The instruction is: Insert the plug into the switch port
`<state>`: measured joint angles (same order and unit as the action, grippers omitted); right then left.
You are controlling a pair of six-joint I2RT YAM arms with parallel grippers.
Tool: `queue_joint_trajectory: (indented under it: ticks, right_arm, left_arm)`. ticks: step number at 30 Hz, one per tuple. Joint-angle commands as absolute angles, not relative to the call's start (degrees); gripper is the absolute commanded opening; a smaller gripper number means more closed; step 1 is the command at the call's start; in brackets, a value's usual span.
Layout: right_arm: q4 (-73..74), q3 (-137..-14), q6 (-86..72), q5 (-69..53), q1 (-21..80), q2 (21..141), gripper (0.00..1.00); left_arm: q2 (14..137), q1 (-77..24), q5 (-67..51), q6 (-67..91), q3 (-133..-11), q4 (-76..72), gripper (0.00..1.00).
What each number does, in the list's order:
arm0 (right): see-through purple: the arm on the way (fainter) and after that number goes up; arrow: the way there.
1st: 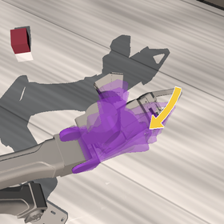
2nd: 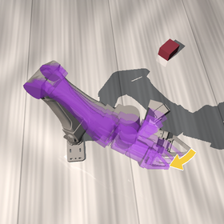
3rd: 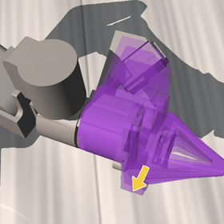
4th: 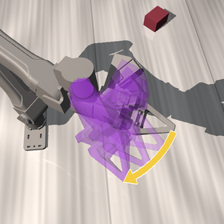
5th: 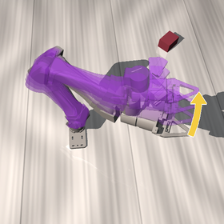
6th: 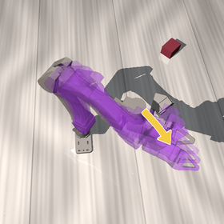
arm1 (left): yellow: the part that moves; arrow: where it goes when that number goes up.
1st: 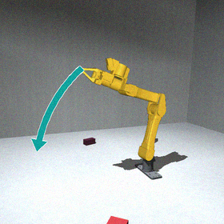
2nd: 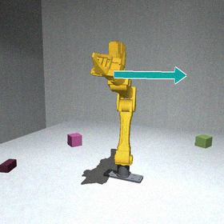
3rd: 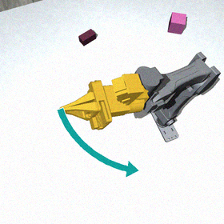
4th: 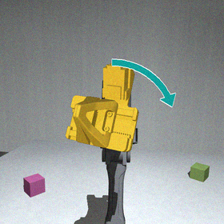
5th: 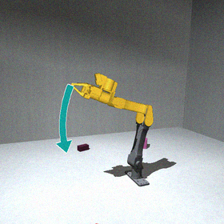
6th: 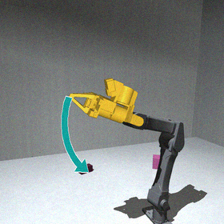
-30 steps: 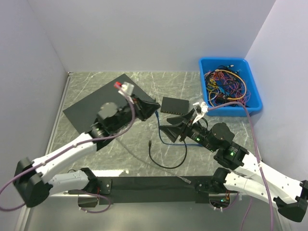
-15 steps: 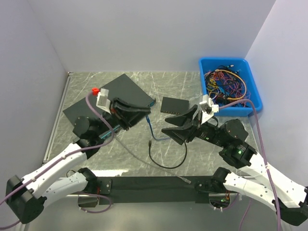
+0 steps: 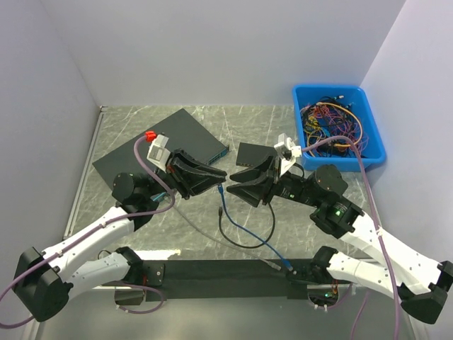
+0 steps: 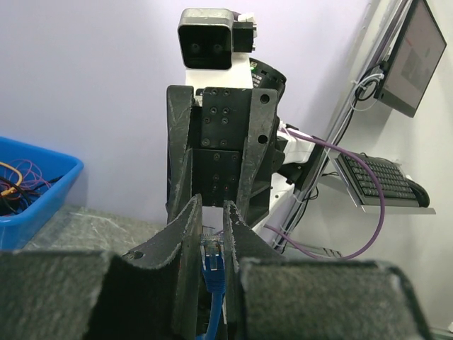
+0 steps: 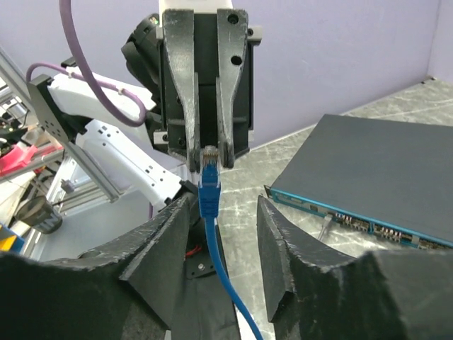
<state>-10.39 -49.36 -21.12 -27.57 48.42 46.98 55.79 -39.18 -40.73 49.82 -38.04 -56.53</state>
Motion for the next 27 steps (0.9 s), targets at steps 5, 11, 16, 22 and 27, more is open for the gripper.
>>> queue_joint_trajectory:
  ticks: [5, 11, 16, 22, 27]
  right_arm:
    - [-17.1, -49.7, -22.9, -28.8, 47.9, 49.0, 0.47]
    - [-17.1, -49.9, -23.2, -29.3, 48.0, 49.6, 0.45]
    - [-17.9, -49.0, -23.8, -30.0, 48.0, 50.4, 0.42]
    - [-18.5, -48.3, -24.0, -30.3, 47.9, 51.7, 0.41]
    - [-19.2, -47.9, -24.3, -30.1, 48.0, 52.3, 0.4]
  left_arm:
    - [56.2, -39.1, -40.7, 50.0, -38.9, -59.0, 0.01]
    - [57.0, -39.1, -38.9, 51.3, -38.9, -60.1, 0.01]
    - [57.5, -39.1, -38.3, 51.9, -38.8, -60.9, 0.01]
    - [57.5, -39.2, -37.7, 52.0, -38.7, -60.7, 0.01]
    - [56.9, -39.2, -37.0, 51.0, -38.7, -59.3, 0.0]
